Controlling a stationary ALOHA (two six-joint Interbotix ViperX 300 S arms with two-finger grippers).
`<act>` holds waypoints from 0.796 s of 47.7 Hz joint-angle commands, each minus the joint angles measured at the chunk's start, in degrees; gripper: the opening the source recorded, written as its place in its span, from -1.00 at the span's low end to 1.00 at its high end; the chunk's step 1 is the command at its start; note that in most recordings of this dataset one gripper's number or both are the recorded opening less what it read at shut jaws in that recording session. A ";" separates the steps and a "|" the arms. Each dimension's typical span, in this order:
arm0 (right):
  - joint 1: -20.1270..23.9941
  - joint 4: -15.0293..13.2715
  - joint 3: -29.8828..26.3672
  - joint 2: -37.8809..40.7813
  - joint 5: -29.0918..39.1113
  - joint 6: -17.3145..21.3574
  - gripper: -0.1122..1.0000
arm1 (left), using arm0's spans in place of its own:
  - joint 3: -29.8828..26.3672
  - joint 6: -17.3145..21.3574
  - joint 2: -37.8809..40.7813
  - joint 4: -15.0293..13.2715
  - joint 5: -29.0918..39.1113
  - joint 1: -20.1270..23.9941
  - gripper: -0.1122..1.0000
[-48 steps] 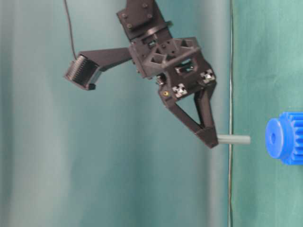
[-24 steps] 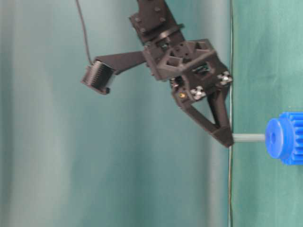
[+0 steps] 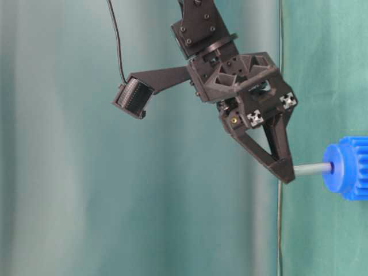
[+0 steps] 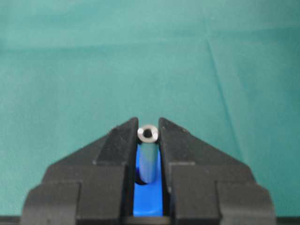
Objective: Insert the shaft placed at a random location into the center hole of the small gear at another random location.
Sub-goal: 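Lower the shaft with the right gripper into the gear's center hole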
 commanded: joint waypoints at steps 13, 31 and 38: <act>0.09 0.18 -0.44 -4.04 0.26 -0.70 -0.56 | -1.05 -0.09 0.44 0.09 -0.35 0.09 -0.80; 0.09 0.18 0.00 -3.25 -0.09 -0.44 -0.56 | -1.05 -0.09 0.44 0.09 -0.35 0.09 -0.80; 0.35 0.26 -0.09 -2.29 -0.79 -0.35 -0.56 | -1.05 -0.09 0.44 0.09 -0.35 0.09 -0.80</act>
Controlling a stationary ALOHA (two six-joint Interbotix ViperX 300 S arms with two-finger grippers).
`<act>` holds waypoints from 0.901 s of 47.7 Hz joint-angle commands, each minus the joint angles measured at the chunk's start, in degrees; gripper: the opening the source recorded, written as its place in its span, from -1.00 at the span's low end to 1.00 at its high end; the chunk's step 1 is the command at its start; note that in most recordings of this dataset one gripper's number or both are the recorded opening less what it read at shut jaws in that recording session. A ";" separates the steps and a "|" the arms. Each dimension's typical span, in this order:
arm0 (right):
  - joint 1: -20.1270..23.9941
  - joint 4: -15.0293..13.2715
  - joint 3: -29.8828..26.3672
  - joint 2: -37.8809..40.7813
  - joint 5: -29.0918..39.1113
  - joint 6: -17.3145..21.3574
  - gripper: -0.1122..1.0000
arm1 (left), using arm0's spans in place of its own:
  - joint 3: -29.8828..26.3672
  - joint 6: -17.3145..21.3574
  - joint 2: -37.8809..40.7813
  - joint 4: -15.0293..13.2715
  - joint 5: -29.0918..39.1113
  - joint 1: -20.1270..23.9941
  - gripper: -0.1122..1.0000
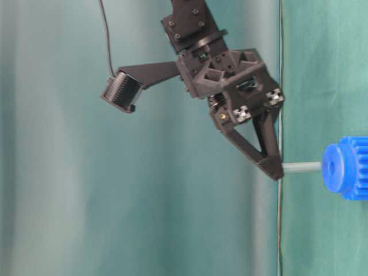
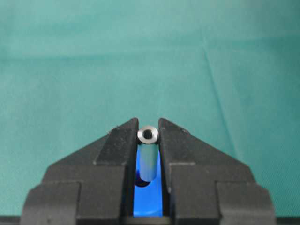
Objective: Insert the shaft placed at a random location into the center hole of the small gear at another random location.
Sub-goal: 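Lower the shaft with the right gripper into the gear's center hole, then open the right gripper and lift it off the inserted shaft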
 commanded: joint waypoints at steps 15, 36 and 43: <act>0.70 0.62 -0.62 0.62 -2.20 -0.18 -0.56 | -1.05 -0.09 0.53 0.18 -0.35 0.79 -0.80; 0.62 0.88 -0.88 3.52 -3.34 -0.18 -0.56 | -0.97 -0.09 0.53 0.18 0.09 0.88 -0.80; 0.70 1.23 -0.88 4.66 -3.25 -0.18 -0.56 | -0.97 -0.09 0.53 0.18 0.09 0.88 -0.80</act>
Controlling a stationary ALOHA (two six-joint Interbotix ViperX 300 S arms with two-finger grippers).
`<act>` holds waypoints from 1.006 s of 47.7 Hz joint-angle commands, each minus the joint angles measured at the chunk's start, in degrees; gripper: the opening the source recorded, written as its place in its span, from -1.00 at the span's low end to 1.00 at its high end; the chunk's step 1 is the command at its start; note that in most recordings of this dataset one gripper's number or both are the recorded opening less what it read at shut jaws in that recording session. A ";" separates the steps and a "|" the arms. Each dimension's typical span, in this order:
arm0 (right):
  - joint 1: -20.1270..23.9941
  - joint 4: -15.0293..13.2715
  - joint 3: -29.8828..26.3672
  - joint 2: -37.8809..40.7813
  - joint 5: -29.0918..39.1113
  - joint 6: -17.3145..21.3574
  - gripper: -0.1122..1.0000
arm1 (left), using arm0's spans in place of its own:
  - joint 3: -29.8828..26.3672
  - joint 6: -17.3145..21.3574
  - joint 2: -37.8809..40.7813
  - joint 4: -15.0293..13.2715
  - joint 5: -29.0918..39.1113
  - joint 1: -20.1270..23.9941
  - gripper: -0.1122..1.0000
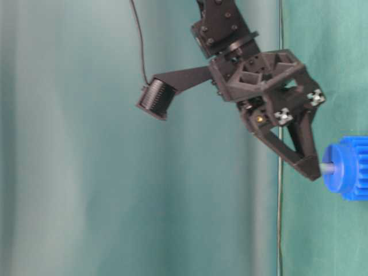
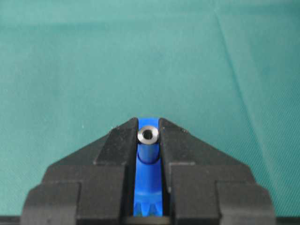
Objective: Insert the shaft placed at a random location into the center hole of the small gear at another random location.
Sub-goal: 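Open the right gripper and lift it off the inserted shaft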
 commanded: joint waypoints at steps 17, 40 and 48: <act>0.09 0.35 -0.62 -0.26 -0.62 -0.09 -0.56 | -0.97 -0.09 0.44 0.09 -0.26 0.18 -0.80; 0.18 0.35 -0.79 -0.26 -0.18 0.79 0.36 | -0.97 -0.09 0.44 0.09 -0.09 0.18 -0.80; 0.18 0.35 -0.97 -0.70 0.18 0.70 0.50 | -0.97 -0.18 0.44 0.09 0.18 0.18 -0.80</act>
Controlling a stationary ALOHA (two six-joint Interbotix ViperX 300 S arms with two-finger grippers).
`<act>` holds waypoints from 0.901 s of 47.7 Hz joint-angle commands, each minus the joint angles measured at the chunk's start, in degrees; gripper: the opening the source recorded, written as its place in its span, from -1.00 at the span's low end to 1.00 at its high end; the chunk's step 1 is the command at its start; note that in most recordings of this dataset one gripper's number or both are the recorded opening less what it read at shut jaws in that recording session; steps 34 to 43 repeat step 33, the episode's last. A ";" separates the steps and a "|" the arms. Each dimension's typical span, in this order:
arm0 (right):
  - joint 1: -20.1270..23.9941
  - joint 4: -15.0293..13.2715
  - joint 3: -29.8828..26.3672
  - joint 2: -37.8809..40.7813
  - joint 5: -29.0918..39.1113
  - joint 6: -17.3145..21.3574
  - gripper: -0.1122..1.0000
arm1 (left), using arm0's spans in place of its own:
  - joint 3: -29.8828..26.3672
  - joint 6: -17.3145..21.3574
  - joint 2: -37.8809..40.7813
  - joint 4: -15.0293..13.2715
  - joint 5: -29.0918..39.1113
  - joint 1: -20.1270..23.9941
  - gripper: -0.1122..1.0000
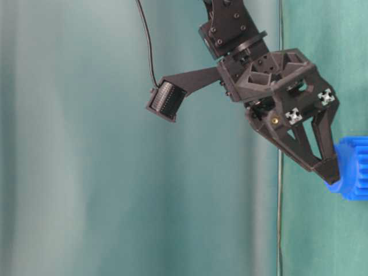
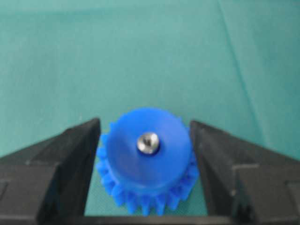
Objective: Insert the shaft placed at a random location into the center hole of the small gear at another random location.
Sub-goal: 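Open the right gripper and lift it off the inserted shaft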
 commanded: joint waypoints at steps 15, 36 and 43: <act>0.09 0.09 -0.62 -6.24 3.69 0.62 0.42 | -0.97 -0.09 0.44 0.18 -0.18 0.18 -0.80; 0.18 0.09 -0.44 -8.53 5.63 0.62 0.42 | -1.05 -0.26 0.44 0.18 -0.18 0.18 -0.80; 0.18 0.09 -0.44 -8.53 5.63 0.62 0.42 | -1.05 -0.26 0.44 0.18 -0.18 0.18 -0.80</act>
